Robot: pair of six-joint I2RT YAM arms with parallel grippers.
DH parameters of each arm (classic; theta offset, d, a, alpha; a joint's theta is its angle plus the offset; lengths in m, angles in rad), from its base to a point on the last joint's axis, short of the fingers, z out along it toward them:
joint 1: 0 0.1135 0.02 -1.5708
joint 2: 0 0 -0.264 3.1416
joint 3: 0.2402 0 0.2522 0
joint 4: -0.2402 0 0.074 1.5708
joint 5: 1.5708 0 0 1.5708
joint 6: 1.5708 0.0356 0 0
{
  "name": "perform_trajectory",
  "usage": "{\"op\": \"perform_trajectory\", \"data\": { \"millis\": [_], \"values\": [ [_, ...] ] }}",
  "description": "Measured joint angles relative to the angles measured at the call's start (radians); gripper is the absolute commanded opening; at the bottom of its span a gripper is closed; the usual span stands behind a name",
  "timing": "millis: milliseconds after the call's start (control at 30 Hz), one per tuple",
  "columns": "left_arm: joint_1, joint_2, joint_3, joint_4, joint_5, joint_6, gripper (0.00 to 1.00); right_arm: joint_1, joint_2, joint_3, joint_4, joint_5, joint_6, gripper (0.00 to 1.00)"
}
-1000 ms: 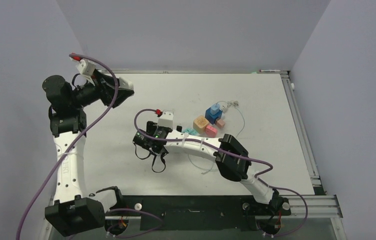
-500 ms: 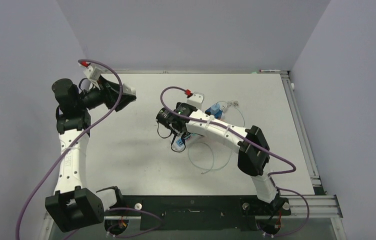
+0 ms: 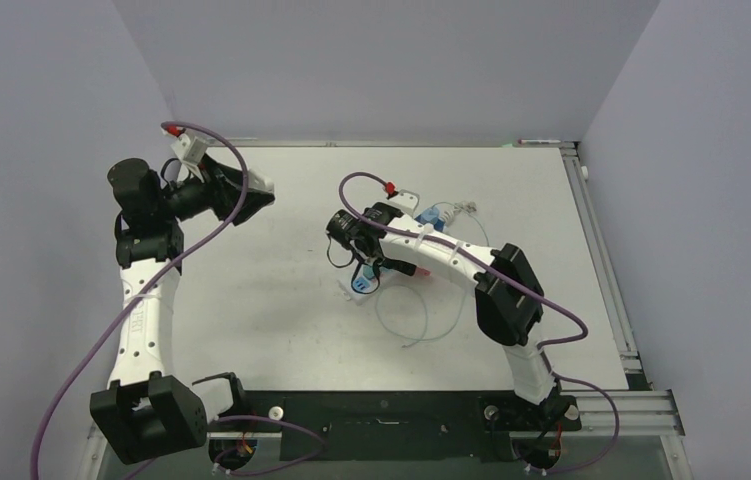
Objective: Insert the plug
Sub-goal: Adjust the socket at the center of the board.
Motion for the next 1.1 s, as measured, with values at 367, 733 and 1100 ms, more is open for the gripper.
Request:
{"op": "perform_trajectory", "data": {
  "millis": [367, 733, 1100],
  "values": [
    [-0.002, 0.0, -0.009, 0.0, 0.0, 0.0, 0.22, -0.065, 0.0, -0.108, 0.143, -0.082, 0.0, 0.87],
    [-0.002, 0.0, -0.017, 0.001, 0.0, 0.001, 0.22, -0.071, 0.0, -0.116, 0.22, -0.089, 0.017, 0.74],
    [-0.002, 0.0, -0.017, 0.0, 0.0, 0.011, 0.22, -0.089, 0.0, -0.174, 0.246, -0.093, 0.032, 0.61]
  ]
}}
